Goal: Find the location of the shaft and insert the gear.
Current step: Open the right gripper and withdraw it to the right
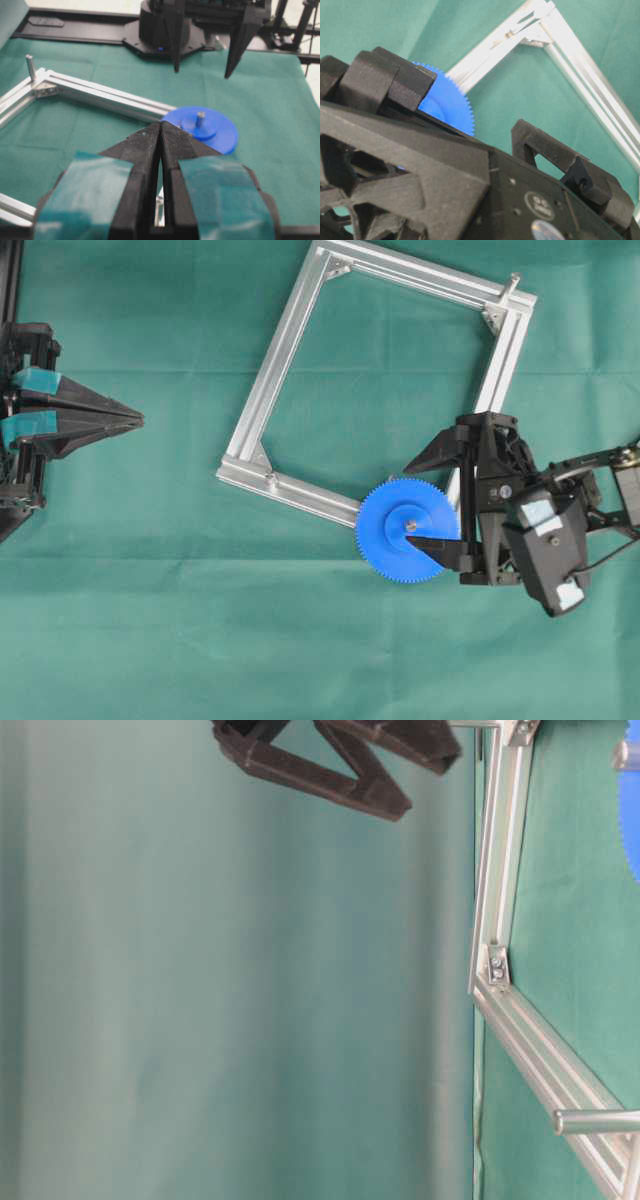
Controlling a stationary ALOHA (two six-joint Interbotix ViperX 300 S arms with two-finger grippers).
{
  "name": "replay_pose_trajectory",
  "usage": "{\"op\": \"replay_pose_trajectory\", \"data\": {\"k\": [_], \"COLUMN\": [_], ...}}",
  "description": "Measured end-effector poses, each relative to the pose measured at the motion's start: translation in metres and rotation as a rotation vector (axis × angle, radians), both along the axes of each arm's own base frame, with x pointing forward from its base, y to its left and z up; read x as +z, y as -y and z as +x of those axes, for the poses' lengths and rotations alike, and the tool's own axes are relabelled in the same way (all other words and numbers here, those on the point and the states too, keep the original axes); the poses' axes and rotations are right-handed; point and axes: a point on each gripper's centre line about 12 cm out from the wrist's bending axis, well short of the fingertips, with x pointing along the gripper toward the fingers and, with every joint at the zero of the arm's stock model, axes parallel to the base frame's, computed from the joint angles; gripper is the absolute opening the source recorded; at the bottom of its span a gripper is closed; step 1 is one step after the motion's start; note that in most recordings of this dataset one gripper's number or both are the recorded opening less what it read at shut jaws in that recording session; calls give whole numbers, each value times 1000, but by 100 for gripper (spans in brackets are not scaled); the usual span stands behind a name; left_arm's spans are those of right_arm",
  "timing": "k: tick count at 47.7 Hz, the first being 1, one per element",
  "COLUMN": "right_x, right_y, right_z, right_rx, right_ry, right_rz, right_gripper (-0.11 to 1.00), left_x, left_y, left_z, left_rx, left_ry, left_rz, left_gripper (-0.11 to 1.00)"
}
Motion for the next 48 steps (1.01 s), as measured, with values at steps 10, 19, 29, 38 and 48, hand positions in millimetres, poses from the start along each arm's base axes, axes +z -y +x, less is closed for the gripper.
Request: {"op": "replay_pose_trajectory", "data": {"k": [10, 19, 29, 38, 48], "right_x": [12, 21, 30, 31, 30], "right_y": [2, 1, 3, 4, 2], "right_z": [-10, -24, -39, -50, -60], "right_rx": [12, 42, 69, 111, 154], "right_ry": [55, 133, 203, 263, 319], "right_rz": [11, 39, 40, 30, 36], "right_gripper": [90, 90, 89, 88, 88], "left_x": [-1, -2, -2, -2, -2], "left_y": [0, 0, 0, 0, 0], "left_z": [0, 0, 0, -1, 0], "left_rx": [1, 0, -1, 1, 1], "left_ry": [-6, -14, -15, -15, -17], "left_rz": [0, 0, 1, 0, 0], "left_gripper": [1, 1, 1, 1, 1]}}
